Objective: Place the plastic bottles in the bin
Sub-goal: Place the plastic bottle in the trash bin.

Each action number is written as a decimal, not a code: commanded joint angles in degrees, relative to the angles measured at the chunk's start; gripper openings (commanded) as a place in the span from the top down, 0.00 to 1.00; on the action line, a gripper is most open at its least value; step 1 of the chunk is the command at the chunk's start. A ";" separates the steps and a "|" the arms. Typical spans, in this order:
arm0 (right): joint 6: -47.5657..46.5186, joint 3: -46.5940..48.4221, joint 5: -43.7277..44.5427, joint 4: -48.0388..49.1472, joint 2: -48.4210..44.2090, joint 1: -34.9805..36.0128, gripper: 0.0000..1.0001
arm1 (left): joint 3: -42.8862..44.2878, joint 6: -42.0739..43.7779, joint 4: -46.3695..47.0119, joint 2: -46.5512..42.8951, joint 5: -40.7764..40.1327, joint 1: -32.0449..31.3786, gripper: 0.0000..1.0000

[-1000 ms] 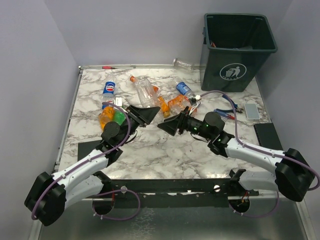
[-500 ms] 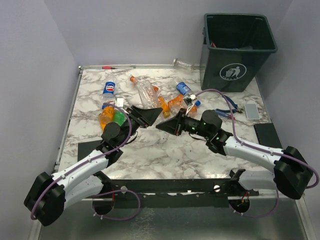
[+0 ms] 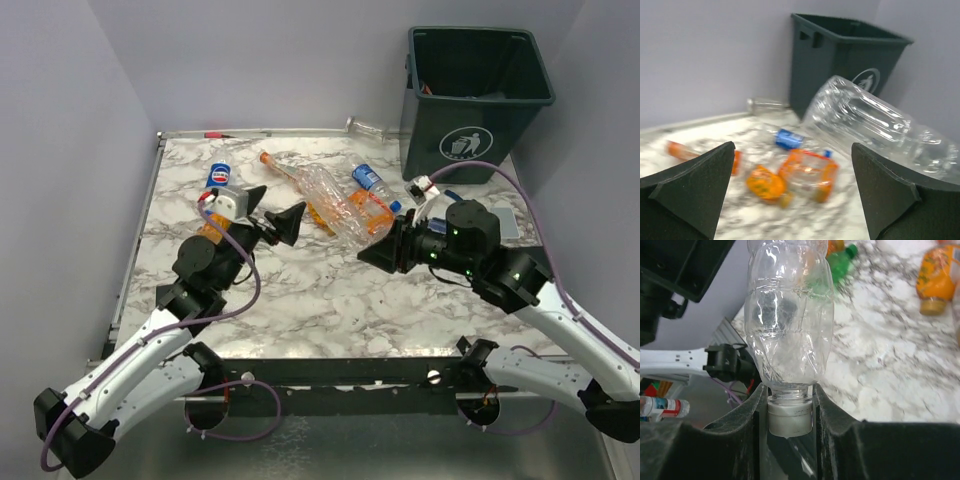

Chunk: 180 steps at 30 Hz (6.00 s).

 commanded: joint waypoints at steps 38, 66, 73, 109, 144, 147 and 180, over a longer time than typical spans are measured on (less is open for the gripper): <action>-7.92 19.17 -5.46 -37.89 10.60 0.21 1.00 | 12.39 83.30 -30.61 16.64 2.44 -27.07 0.40; -0.70 -9.07 23.31 20.19 -19.19 0.25 0.14 | 3.37 25.89 -1.24 17.22 14.16 -25.40 0.64; 1.05 -11.63 19.20 29.70 -14.22 0.25 0.14 | 5.75 15.14 -1.29 20.20 20.00 -22.67 0.64; -0.60 -3.83 18.04 13.37 -5.53 0.25 1.00 | 3.97 12.96 0.37 17.82 7.64 -22.65 0.10; -13.43 53.42 48.38 44.43 39.63 -37.53 1.00 | -1.40 21.45 5.65 9.05 -26.83 -22.74 0.01; -4.94 55.43 46.56 38.93 42.60 -42.99 1.00 | -1.42 21.51 5.70 8.92 -26.33 -22.71 0.01; 1.17 59.51 15.38 17.42 38.96 -41.19 0.19 | -0.78 20.09 5.36 13.57 -28.51 -21.97 0.01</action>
